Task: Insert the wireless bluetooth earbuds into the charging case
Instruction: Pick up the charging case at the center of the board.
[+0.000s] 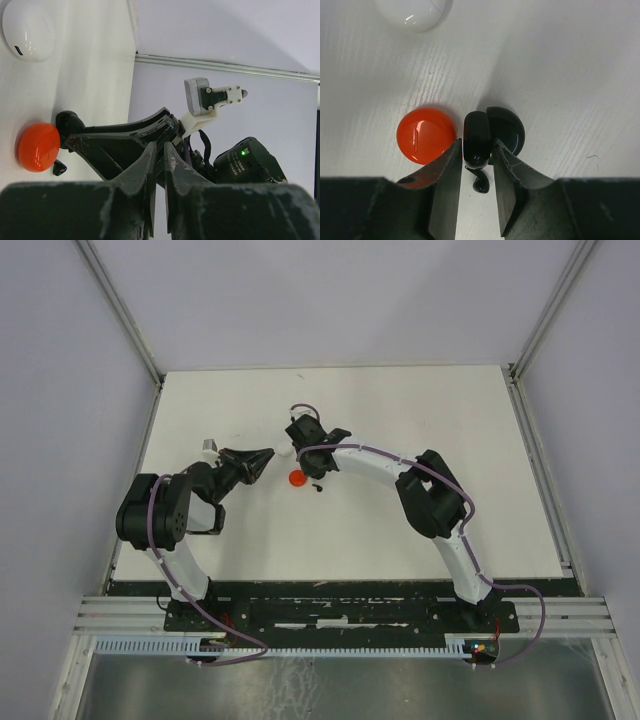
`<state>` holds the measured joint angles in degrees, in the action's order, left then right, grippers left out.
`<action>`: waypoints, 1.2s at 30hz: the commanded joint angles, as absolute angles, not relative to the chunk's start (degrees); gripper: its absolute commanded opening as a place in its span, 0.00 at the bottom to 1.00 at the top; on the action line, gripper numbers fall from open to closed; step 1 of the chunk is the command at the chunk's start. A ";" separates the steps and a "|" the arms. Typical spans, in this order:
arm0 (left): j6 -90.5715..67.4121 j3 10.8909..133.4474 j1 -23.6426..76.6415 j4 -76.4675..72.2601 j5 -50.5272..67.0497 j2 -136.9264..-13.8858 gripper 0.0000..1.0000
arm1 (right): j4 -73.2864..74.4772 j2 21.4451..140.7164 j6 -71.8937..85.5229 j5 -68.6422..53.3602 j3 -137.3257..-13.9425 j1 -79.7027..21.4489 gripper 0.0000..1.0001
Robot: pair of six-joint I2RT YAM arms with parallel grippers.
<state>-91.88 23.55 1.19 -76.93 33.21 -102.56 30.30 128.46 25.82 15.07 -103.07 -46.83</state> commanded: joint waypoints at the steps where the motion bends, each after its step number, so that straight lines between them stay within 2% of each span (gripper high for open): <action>1: -91.18 23.35 0.81 -81.66 34.27 -101.68 0.16 | 30.89 129.32 25.97 14.94 -105.65 -46.93 0.39; 9: -91.54 23.46 0.88 -82.26 34.36 -102.22 0.16 | 31.55 129.90 25.94 14.81 -106.45 -46.76 0.40; 19: -91.67 23.39 0.79 -82.49 34.45 -102.27 0.16 | 31.82 128.68 26.26 15.18 -106.07 -46.33 0.20; 22: -91.54 23.36 0.80 -82.31 34.50 -101.89 0.16 | 28.71 125.20 27.69 13.64 -102.83 -45.00 0.18; 30: -89.04 24.54 0.87 -78.34 35.32 -99.33 0.17 | 8.49 110.46 40.48 -5.84 -84.04 -32.77 0.15; 36: -81.58 26.90 1.81 -67.60 35.36 -93.45 0.17 | -5.46 104.47 50.64 -17.43 -71.78 -24.33 0.15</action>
